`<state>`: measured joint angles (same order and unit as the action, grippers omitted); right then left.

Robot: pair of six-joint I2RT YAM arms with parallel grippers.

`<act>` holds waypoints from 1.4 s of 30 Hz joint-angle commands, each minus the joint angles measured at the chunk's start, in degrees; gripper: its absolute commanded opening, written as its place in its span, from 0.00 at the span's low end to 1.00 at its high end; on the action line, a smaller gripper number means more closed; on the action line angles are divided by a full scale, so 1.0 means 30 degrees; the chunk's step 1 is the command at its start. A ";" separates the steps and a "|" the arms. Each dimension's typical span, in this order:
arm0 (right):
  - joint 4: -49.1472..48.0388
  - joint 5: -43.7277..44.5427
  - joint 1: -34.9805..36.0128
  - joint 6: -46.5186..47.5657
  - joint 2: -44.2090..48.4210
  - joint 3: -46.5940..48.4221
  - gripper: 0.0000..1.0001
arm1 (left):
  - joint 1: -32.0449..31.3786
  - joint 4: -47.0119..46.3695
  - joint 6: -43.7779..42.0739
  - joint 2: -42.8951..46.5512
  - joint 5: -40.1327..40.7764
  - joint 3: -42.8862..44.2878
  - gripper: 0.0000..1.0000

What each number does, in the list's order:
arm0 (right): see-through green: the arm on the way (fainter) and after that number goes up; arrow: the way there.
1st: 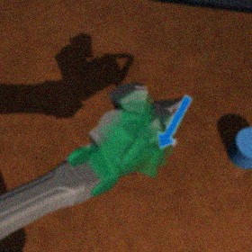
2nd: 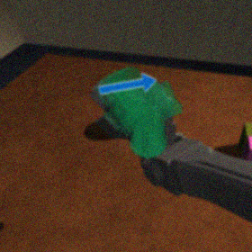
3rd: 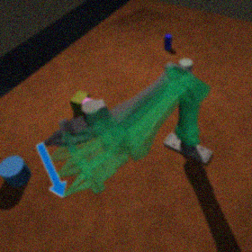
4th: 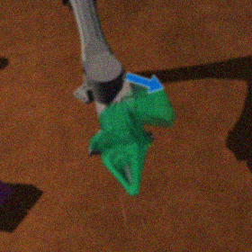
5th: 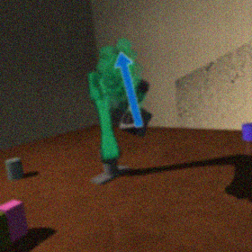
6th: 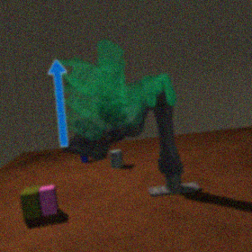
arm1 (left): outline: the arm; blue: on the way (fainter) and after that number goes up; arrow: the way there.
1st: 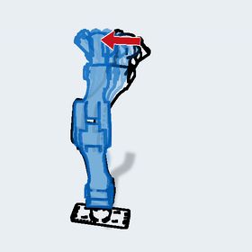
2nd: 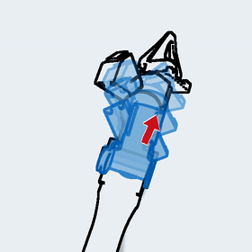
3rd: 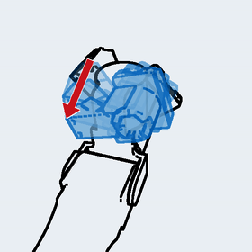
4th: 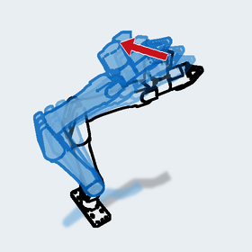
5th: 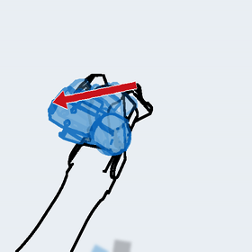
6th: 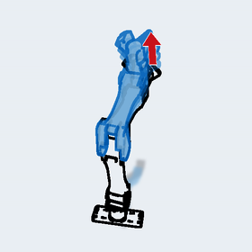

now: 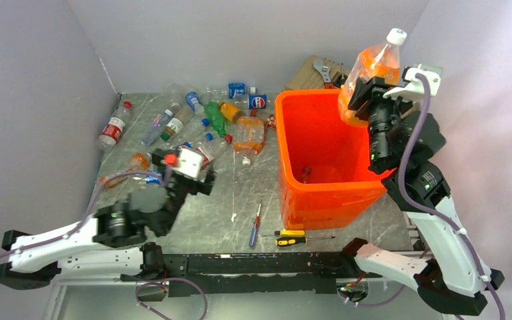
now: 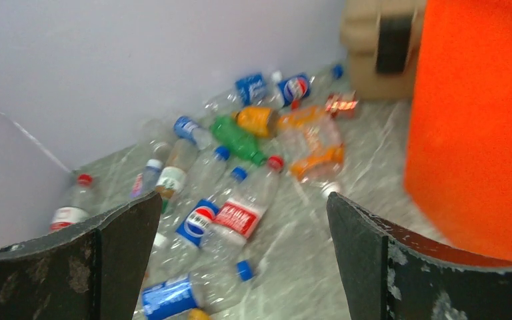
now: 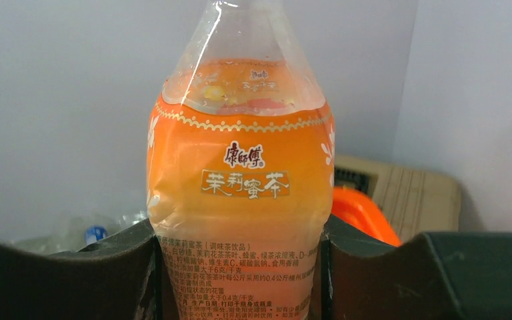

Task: Put the plastic bottles in the bin
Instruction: Place the plastic bottle in the trash bin.

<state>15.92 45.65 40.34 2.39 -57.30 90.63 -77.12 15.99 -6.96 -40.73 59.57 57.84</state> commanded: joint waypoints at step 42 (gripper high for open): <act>0.4274 -1.7175 -0.2408 -0.7936 -0.1458 0.1845 1.00 | -0.0018 0.3722 0.3838 -0.0127 -0.1996 -0.1450 1.00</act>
<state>34.04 6.07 32.82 -22.04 -59.72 91.85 -76.86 28.56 2.87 -43.99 54.98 51.70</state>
